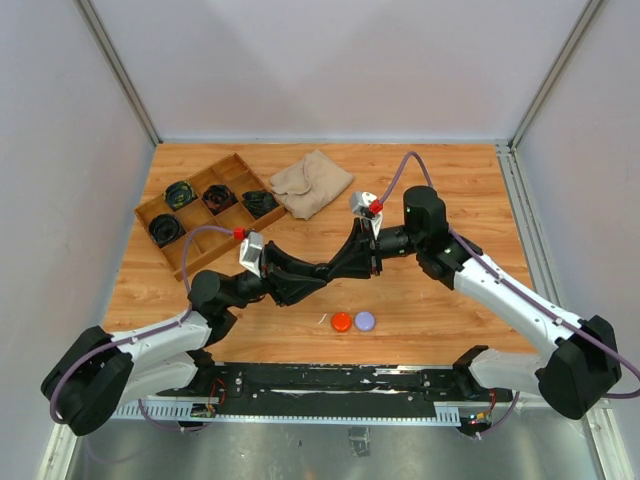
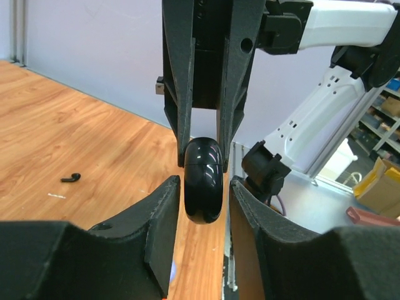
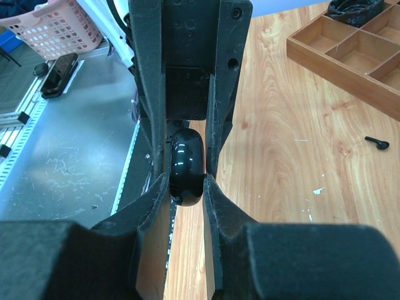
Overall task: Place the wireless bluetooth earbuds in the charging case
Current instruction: Open the charging case.
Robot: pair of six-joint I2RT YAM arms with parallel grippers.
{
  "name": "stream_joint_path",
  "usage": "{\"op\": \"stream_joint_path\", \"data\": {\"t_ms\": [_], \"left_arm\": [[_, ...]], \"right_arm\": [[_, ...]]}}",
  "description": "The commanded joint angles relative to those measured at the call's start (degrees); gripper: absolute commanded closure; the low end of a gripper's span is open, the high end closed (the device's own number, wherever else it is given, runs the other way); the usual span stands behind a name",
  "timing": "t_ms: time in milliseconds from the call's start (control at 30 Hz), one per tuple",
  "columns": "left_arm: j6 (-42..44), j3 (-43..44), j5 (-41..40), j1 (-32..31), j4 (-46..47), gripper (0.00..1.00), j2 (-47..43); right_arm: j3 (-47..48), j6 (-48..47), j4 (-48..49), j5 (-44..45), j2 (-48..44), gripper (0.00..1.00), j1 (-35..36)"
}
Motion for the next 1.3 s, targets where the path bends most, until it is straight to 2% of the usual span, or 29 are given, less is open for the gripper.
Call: {"op": "stream_joint_path", "data": {"t_ms": [0,133,300,500,833,1267], "left_arm": [[6.8,3.2,3.3,0.3,-8.5,0.55,-3.4],[13.3,4.2,4.9,0.3,-15.8,0.49,-6.3],[19.1,6.2,7.7,0.3,-23.3,0.47,-7.4],[19.9,7.2,9.2,0.3,-24.0,0.46,-6.6],[19.4,7.6,8.6,0.2,-24.1,0.53,-6.2],[19.0,7.0,6.2,0.1,-24.1,0.7,-7.1]], "right_arm": [[4.9,-7.8,-10.8,0.8,-1.9,0.99,0.8],[7.4,-12.9,-19.2,2.6,-2.4,0.99,1.1],[9.5,-16.3,-24.9,4.9,-2.2,0.99,2.1],[14.0,-20.5,-32.8,8.5,-0.9,0.99,4.0],[17.6,-22.3,-37.8,13.6,0.7,0.99,6.9],[19.8,-22.1,-39.2,17.7,2.5,0.99,9.6]]}}
